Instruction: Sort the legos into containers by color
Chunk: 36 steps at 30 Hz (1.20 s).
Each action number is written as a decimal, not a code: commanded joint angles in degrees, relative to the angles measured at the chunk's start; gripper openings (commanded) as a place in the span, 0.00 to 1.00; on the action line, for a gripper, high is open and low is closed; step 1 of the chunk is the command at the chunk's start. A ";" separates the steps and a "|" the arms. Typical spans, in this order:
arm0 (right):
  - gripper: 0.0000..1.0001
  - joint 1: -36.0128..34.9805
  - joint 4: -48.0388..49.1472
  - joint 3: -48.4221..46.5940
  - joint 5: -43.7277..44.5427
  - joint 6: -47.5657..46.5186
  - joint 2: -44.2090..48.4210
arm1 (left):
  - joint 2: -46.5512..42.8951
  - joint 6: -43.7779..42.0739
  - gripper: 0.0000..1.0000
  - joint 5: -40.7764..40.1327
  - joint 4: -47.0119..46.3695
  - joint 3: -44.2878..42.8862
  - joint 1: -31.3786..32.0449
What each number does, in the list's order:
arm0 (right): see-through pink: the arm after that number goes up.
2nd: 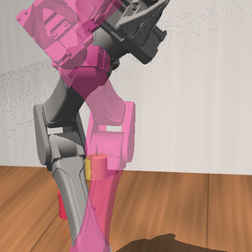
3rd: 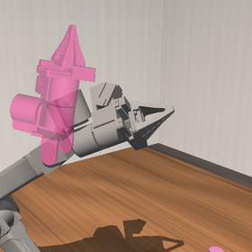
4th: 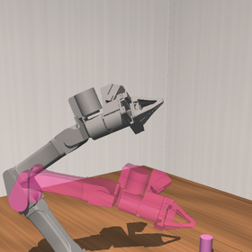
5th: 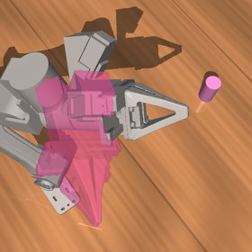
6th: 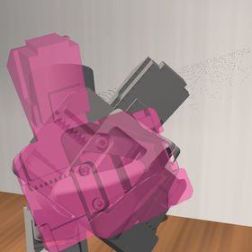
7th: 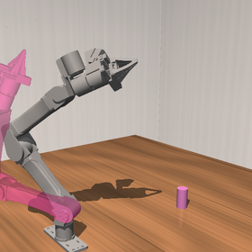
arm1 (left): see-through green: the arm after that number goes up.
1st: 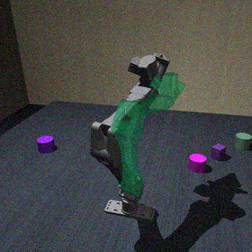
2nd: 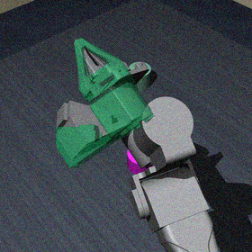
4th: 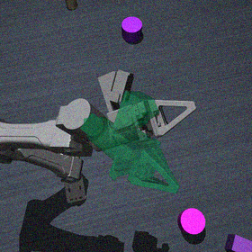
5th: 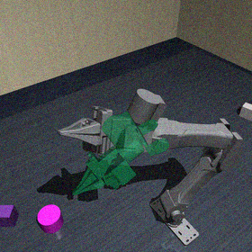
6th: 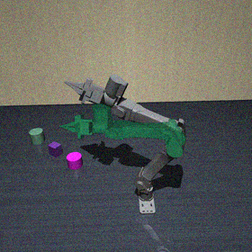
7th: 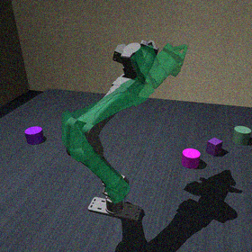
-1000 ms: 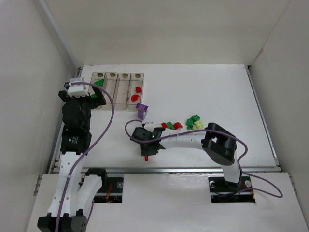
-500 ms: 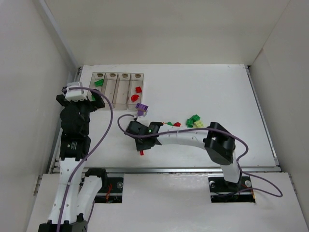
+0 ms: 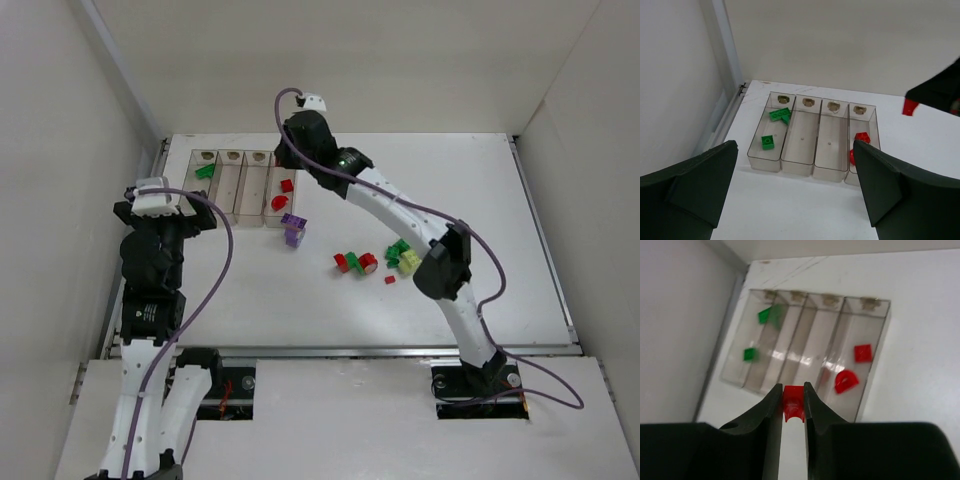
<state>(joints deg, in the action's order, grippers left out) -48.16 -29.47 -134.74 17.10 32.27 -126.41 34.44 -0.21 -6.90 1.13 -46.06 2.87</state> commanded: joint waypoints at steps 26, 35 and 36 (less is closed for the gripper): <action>1.00 9.14 19.02 0.50 -15.17 -8.09 -10.81 | 17.68 -10.95 0.99 15.77 -9.82 -2.55 -0.15; 1.00 17.48 -5.92 18.61 -21.49 -19.34 13.28 | 21.72 -15.87 0.99 33.77 -12.83 -3.94 -0.15; 1.00 18.10 -7.51 24.64 -21.50 -20.22 14.77 | 23.38 -18.23 0.99 35.88 -11.86 -4.56 -0.15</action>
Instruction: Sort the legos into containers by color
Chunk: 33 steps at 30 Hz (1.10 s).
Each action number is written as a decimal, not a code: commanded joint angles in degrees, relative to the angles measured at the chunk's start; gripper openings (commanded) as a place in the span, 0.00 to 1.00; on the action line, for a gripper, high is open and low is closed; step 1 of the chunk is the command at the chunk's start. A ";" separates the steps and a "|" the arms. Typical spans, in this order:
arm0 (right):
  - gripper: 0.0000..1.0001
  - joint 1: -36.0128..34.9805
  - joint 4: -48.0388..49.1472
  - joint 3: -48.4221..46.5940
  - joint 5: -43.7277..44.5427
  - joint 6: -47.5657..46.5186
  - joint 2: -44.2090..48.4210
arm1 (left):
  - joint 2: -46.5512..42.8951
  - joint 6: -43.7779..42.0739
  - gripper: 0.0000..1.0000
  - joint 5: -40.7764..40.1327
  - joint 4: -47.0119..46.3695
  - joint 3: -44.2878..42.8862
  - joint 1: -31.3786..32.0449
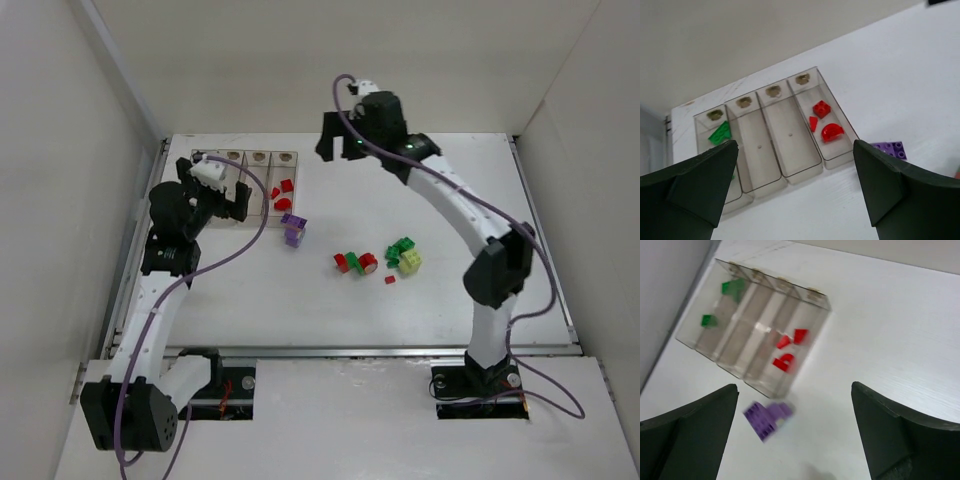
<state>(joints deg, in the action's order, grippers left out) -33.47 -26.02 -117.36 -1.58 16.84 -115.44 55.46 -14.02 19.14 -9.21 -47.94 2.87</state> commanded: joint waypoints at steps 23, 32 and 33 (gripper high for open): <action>1.00 -4.32 -17.40 42.57 5.80 -1.11 17.80 | 8.26 -12.45 1.00 24.91 9.66 3.73 21.03; 1.00 -4.85 -13.62 39.49 8.87 -4.45 11.38 | 11.16 -10.50 1.00 17.96 8.69 0.66 21.03; 1.00 -4.85 -13.10 39.49 8.88 -4.45 10.77 | 11.16 -10.50 1.00 17.95 8.69 0.66 21.03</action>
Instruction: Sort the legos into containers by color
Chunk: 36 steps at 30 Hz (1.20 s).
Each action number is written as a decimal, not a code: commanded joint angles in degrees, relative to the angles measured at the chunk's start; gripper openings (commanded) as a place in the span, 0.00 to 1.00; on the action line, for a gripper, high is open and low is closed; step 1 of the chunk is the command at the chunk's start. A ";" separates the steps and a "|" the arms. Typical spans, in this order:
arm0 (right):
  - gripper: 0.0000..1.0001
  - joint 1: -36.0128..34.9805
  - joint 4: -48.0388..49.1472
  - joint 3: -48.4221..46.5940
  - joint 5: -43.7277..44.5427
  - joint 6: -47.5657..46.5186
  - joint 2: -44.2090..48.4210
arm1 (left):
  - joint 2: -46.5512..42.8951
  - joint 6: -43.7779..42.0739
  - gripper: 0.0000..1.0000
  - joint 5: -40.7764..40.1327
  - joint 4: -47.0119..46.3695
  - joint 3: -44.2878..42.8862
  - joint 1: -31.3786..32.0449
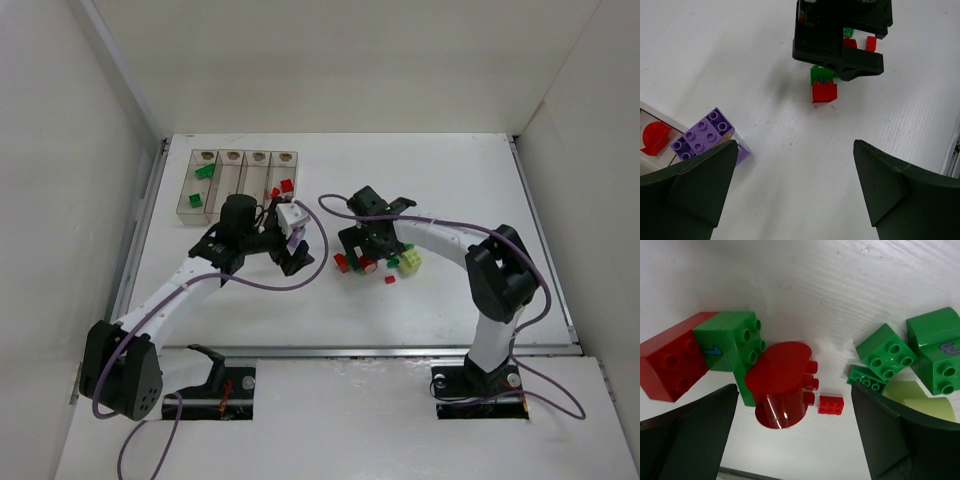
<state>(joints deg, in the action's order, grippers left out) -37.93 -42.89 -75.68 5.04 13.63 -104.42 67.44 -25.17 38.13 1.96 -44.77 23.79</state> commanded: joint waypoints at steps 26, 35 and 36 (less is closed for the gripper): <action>0.17 -0.39 5.89 -9.74 -3.81 -1.85 1.76 | 3.84 -8.93 0.95 5.11 3.41 -7.69 0.11; 0.11 -0.39 2.29 -15.37 -4.33 -0.80 3.87 | 8.32 -3.14 0.99 6.26 -1.16 -11.30 2.31; 0.11 -0.39 2.29 -15.38 -4.33 -0.80 3.87 | 8.32 -2.44 0.99 5.73 -2.38 -12.00 2.31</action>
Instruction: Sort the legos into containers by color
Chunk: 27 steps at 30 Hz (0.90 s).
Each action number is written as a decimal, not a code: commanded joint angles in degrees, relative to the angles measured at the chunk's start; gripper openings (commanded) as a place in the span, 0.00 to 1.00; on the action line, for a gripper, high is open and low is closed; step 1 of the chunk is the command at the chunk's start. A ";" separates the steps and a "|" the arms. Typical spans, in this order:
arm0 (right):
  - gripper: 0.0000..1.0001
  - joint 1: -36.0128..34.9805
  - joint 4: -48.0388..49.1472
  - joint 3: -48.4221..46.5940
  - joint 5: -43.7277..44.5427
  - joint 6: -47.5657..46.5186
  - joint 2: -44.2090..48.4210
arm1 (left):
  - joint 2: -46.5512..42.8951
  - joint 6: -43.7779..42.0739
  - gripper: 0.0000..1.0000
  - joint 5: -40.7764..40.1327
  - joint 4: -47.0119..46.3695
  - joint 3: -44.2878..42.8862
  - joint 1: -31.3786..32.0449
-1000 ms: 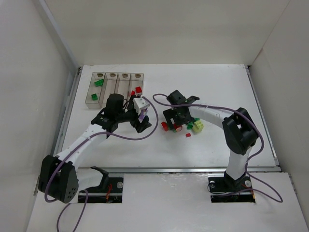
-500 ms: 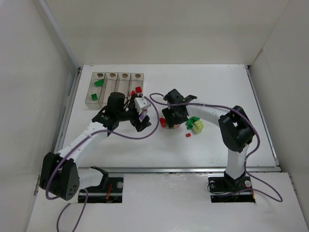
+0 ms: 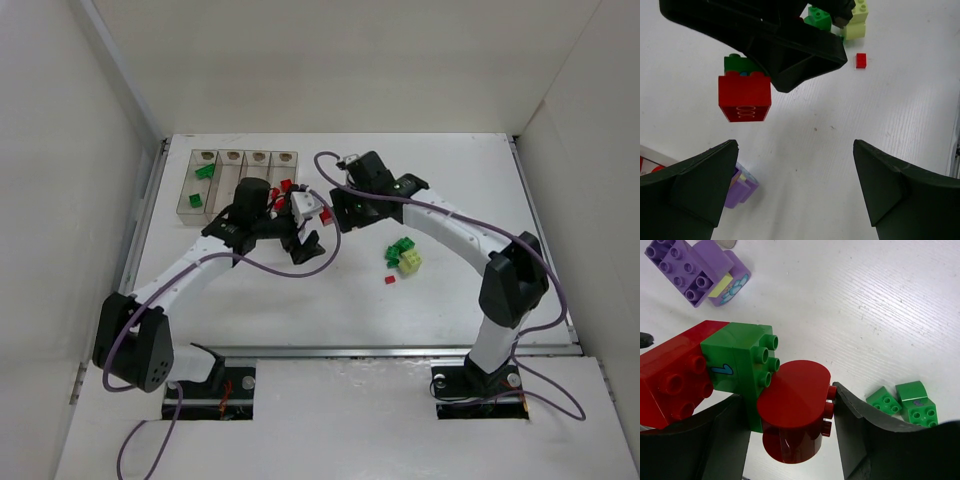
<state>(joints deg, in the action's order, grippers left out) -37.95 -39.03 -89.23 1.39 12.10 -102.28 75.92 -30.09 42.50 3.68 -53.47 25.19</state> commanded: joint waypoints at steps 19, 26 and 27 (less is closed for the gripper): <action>0.07 -1.51 -0.44 -1.30 -2.35 1.26 3.84 | 2.74 6.00 0.58 -5.32 -9.31 -5.06 3.81; 0.01 -1.51 -0.44 -0.77 -0.16 2.57 4.46 | 2.74 6.00 0.00 -7.95 -6.59 -6.29 3.81; 0.00 -1.51 -0.96 -0.77 -0.16 3.28 3.94 | 2.74 5.22 0.00 -7.96 -5.80 -6.29 3.81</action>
<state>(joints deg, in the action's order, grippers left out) -39.07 -41.60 -89.17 0.27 13.58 -101.06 79.11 -24.25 35.51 -3.68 -57.39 28.82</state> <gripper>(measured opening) 0.646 0.329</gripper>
